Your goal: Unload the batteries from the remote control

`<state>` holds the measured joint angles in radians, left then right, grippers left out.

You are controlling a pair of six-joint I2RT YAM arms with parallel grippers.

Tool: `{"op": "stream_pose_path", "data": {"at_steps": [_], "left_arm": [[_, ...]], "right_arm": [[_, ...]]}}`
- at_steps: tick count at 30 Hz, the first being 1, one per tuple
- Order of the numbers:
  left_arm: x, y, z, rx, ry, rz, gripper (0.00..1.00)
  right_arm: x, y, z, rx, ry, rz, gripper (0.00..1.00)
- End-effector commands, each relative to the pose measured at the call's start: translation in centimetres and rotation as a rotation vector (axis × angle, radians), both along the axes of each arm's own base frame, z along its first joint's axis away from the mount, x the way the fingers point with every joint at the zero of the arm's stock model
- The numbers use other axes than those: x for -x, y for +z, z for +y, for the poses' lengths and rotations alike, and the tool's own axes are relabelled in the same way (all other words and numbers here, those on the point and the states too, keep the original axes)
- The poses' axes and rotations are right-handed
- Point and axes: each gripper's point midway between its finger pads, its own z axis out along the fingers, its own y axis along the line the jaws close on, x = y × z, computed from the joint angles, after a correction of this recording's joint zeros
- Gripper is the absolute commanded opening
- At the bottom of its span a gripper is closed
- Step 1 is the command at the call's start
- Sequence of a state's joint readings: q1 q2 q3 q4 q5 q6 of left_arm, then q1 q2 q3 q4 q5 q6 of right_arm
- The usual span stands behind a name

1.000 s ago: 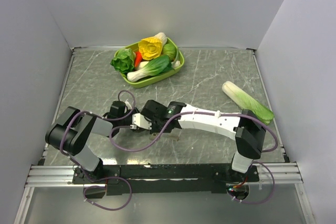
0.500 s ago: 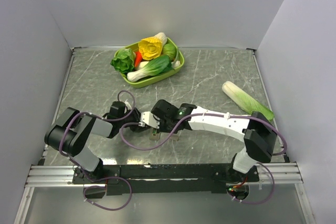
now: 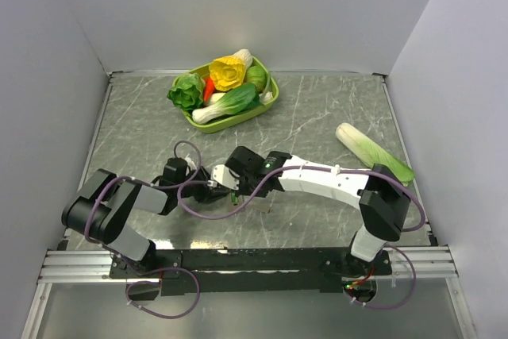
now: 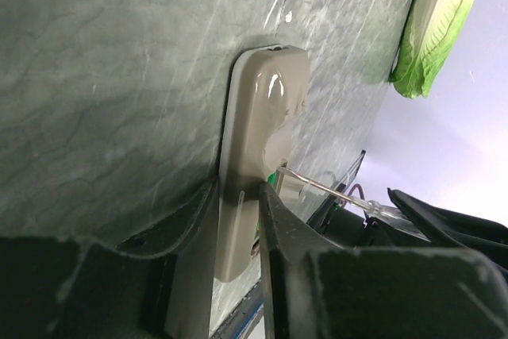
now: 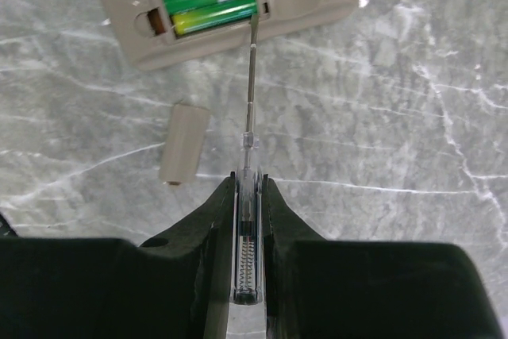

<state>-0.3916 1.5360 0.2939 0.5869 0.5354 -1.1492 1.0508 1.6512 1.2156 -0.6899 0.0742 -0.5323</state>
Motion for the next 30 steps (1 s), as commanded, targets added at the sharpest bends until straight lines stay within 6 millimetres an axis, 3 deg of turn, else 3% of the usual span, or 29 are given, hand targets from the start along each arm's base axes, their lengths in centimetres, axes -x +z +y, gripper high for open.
{"op": "stream_pose_path", "data": {"at_steps": [1,8,12,21,30], "left_arm": [[1.8,0.1,-0.7,0.020,-0.070,0.042,0.32],[0.9,1.7,-1.2,0.039,-0.096,0.000,0.40],[0.6,1.5,0.2,-0.021,-0.058,0.011,0.44],[-1.5,1.8,3.8,-0.145,0.069,-0.026,0.49],[-3.1,2.6,2.5,-0.103,0.024,-0.046,0.48]], "right_arm": [[-1.5,1.6,2.6,-0.051,0.015,-0.052,0.00],[-0.6,2.8,2.6,0.083,0.058,-0.049,0.00],[-0.5,2.7,1.6,0.178,0.062,-0.082,0.00],[-0.7,4.4,0.1,0.205,0.174,-0.177,0.00],[0.7,5.0,0.7,0.238,0.295,-0.214,0.00]]}}
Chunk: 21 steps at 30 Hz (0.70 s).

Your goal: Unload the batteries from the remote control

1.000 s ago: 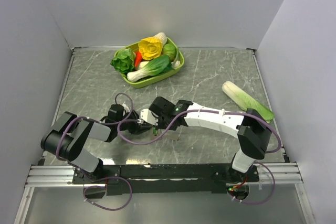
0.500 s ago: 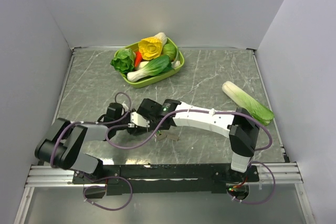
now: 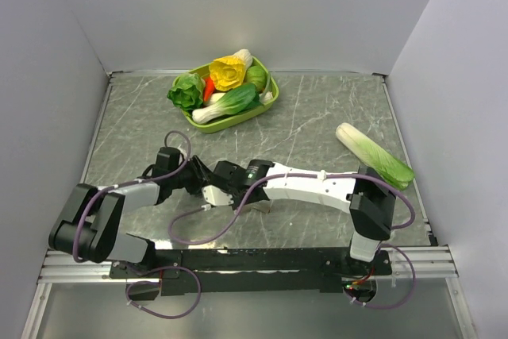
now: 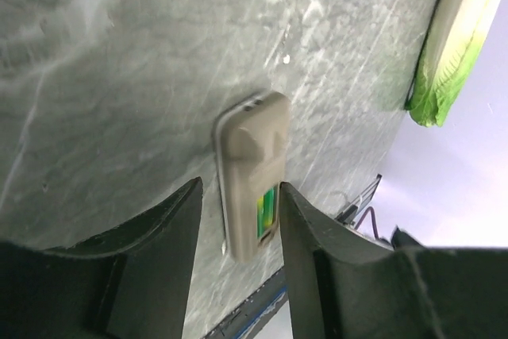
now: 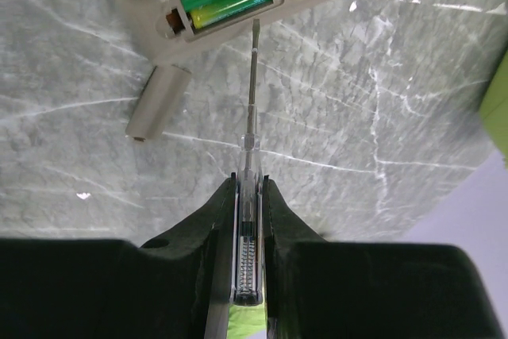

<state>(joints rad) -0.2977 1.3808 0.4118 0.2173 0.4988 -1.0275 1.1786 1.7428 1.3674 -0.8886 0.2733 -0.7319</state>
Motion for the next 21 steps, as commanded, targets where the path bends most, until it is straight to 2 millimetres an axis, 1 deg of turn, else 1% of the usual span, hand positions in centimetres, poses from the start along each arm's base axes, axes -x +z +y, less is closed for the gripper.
{"op": "stream_pose_path", "data": {"at_steps": [1,6,9,10,11,12,13,14,18,19,21], "left_arm": [[-1.1,0.3,-0.5,0.006,-0.036,-0.033,0.48],[-1.3,0.0,-1.0,0.023,-0.066,-0.035,0.47],[-0.9,-0.1,-1.4,0.052,-0.084,-0.026,0.46],[-0.8,0.0,-1.4,0.057,-0.084,-0.028,0.45],[-0.7,0.1,-1.5,0.062,-0.087,-0.030,0.45],[-0.3,0.0,-1.5,0.065,-0.091,-0.026,0.44],[-0.3,0.3,-1.5,0.070,-0.095,-0.037,0.44],[-0.1,0.3,-1.6,0.069,-0.099,-0.038,0.43],[0.5,0.5,-1.2,0.057,-0.088,-0.043,0.43],[0.6,0.0,-0.8,0.034,-0.073,-0.030,0.43],[0.5,-0.2,-0.3,0.010,-0.047,-0.027,0.44]], "right_arm": [[0.4,3.2,0.4,-0.028,0.066,-0.050,0.00],[0.9,3.1,0.3,0.022,0.071,-0.032,0.00],[0.7,3.5,0.5,0.039,0.043,-0.046,0.00],[0.8,3.5,-0.1,0.069,0.033,-0.035,0.00],[0.9,3.5,-0.1,0.075,0.025,-0.027,0.00],[0.9,3.6,0.5,0.068,0.011,-0.022,0.00],[1.1,3.6,0.3,0.082,0.007,-0.006,0.00],[1.3,3.6,0.9,0.071,-0.003,0.012,0.00],[1.6,3.4,1.3,0.097,-0.006,0.042,0.00],[1.7,3.3,1.3,0.107,-0.005,0.049,0.00],[2.0,3.2,1.6,0.116,-0.003,0.065,0.00]]}}
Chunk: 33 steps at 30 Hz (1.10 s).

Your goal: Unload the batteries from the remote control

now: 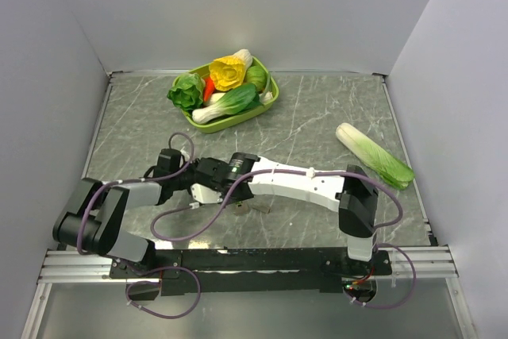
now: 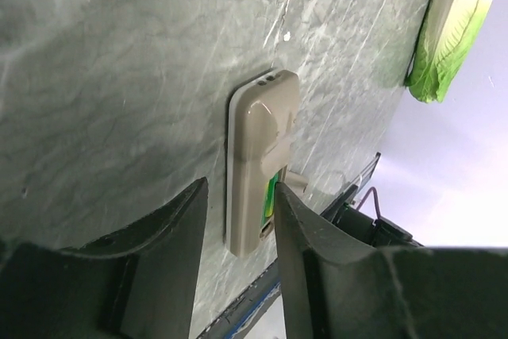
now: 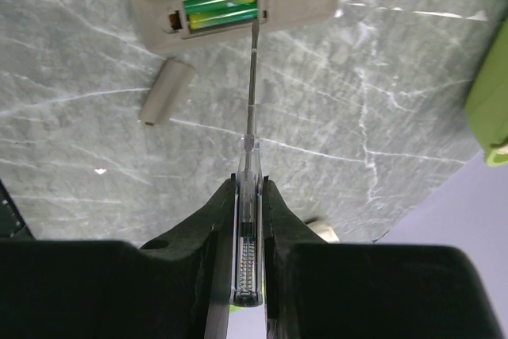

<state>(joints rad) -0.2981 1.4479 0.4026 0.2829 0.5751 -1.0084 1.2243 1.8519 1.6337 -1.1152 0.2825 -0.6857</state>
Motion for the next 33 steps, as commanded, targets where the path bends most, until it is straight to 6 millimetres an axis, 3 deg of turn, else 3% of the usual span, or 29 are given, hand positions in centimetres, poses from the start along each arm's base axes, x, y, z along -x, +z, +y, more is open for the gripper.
{"op": "stream_pose_path", "data": {"at_steps": [1,12,33], "left_arm": [[-0.3,0.2,0.9,-0.050,0.039,-0.031,0.46],[-1.6,0.4,2.2,-0.056,0.097,-0.031,0.50],[-0.7,-0.5,0.5,0.070,0.021,-0.005,0.48]], "right_arm": [[1.1,0.1,-0.4,0.067,-0.008,0.049,0.00],[1.1,-0.6,-0.3,0.165,0.002,0.069,0.00],[0.4,-3.1,1.2,0.260,0.047,0.062,0.00]]}}
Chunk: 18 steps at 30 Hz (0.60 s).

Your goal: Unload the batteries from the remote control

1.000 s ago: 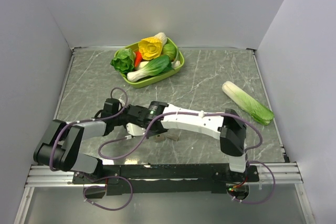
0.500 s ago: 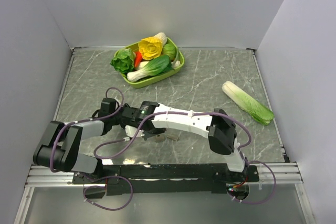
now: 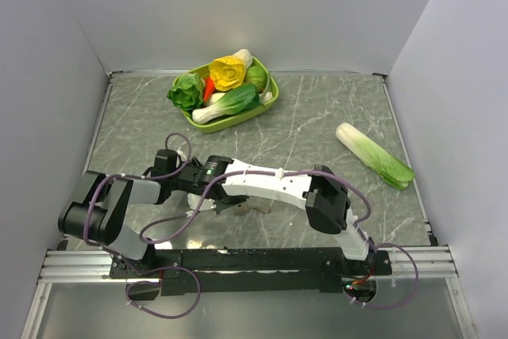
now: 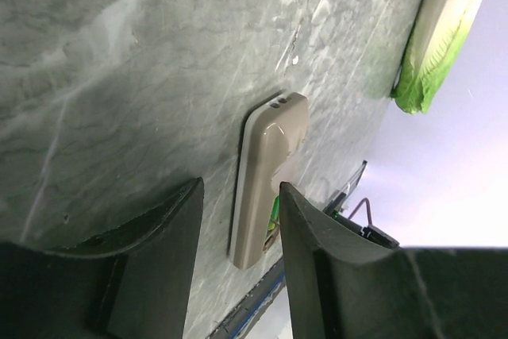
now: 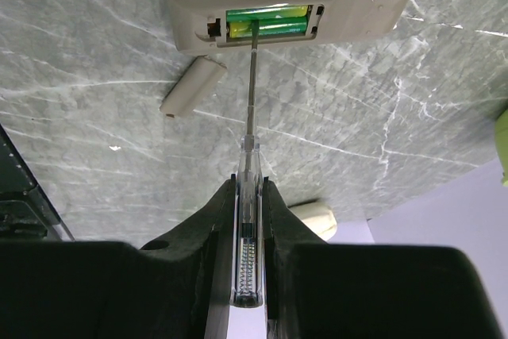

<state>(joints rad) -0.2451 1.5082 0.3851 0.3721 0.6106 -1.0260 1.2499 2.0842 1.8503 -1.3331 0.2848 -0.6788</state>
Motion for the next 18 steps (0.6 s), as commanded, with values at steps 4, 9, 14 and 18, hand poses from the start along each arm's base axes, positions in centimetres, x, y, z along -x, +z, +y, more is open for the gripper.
{"op": "stream_pose_path", "data": {"at_steps": [4,9,14,18], "left_arm": [[0.5,-0.2,-0.6,0.046,-0.025,0.000,0.47],[0.6,-0.4,-1.2,0.067,-0.047,0.007,0.47],[0.7,-0.6,-1.5,0.078,-0.046,0.020,0.46],[0.8,-0.8,-1.8,0.081,-0.054,0.023,0.45]], "right_arm": [[-0.7,-1.1,1.6,0.034,0.046,-0.013,0.00],[-1.3,-1.7,3.4,-0.005,0.077,-0.020,0.00],[-1.8,-2.0,4.7,-0.051,0.121,-0.048,0.00],[-2.3,-2.7,5.7,-0.093,0.147,-0.061,0.00]]}}
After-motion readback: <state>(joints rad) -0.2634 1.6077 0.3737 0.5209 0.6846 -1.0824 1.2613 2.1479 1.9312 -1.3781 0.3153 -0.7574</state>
